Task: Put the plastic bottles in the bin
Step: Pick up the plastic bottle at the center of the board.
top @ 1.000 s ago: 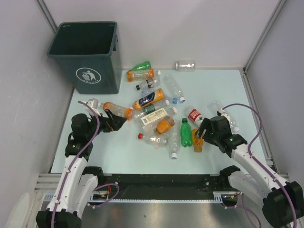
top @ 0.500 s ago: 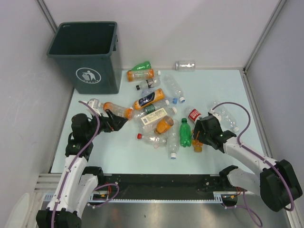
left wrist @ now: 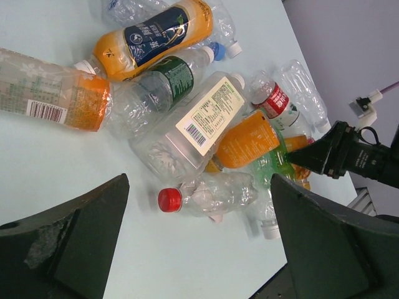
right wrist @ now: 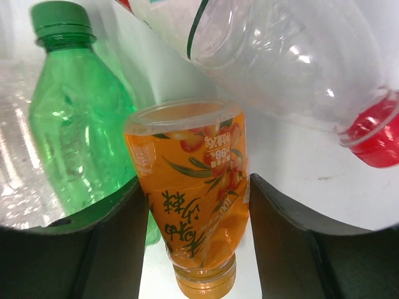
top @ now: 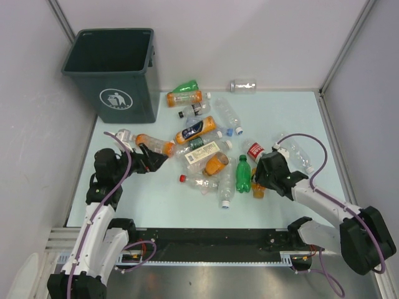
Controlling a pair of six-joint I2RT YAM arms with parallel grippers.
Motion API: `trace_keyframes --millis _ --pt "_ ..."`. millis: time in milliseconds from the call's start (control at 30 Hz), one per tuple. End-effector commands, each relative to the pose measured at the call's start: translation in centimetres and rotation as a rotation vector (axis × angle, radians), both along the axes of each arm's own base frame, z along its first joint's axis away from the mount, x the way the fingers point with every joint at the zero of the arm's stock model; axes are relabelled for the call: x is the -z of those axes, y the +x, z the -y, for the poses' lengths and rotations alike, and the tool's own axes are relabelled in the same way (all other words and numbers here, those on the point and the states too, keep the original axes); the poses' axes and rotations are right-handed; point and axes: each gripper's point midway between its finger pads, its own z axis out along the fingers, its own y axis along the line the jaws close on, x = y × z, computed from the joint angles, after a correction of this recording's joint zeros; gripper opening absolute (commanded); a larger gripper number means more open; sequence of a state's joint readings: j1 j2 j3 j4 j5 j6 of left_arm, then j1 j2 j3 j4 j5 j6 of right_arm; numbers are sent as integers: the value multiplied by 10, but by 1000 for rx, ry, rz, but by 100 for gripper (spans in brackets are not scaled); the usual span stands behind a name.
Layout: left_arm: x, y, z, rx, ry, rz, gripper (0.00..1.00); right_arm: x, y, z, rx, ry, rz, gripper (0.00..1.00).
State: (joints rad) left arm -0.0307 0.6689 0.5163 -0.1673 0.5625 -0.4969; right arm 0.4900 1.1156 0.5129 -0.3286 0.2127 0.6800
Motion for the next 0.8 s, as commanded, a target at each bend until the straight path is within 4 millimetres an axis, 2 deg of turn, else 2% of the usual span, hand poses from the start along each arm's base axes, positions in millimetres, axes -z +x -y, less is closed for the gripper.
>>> trace_keyframes --millis 0,100,133,200,233,300,333,533,567,600,667,700,767 --pt "-8 -1 6 37 -11 24 100 -32 4 0 0 35 109 24" --pt "-7 -2 9 60 -25 25 100 -50 -1 -7 -36 95 146 19" --pt "-9 -3 12 74 -33 29 100 -66 -2 -10 -48 130 193 18" --pt "-8 -5 16 100 -51 25 100 -86 -6 -21 -105 201 239 18" --pt "-15 -7 22 138 -69 54 100 -105 -9 -32 -157 267 293 17" --pt "-22 -13 33 198 -84 77 100 -123 -14 -45 -238 336 341 17" --pt "-24 -17 40 239 -96 78 100 -140 -19 -57 -305 394 383 17" --pt "-49 -45 87 457 -131 159 100 -182 -47 -108 -604 555 491 17" --pt "-54 -46 93 471 -134 176 100 -184 -49 -115 -637 561 498 16" --pt "-56 -56 105 521 -141 179 100 -188 -60 -127 -698 581 501 16" --pt "-59 -61 117 553 -143 176 100 -201 -67 -142 -772 608 548 16" --pt "-60 -67 126 583 -145 180 100 -204 -81 -154 -833 624 551 16" --pt "-61 -71 135 607 -157 171 100 -215 -91 -167 -901 634 597 16"
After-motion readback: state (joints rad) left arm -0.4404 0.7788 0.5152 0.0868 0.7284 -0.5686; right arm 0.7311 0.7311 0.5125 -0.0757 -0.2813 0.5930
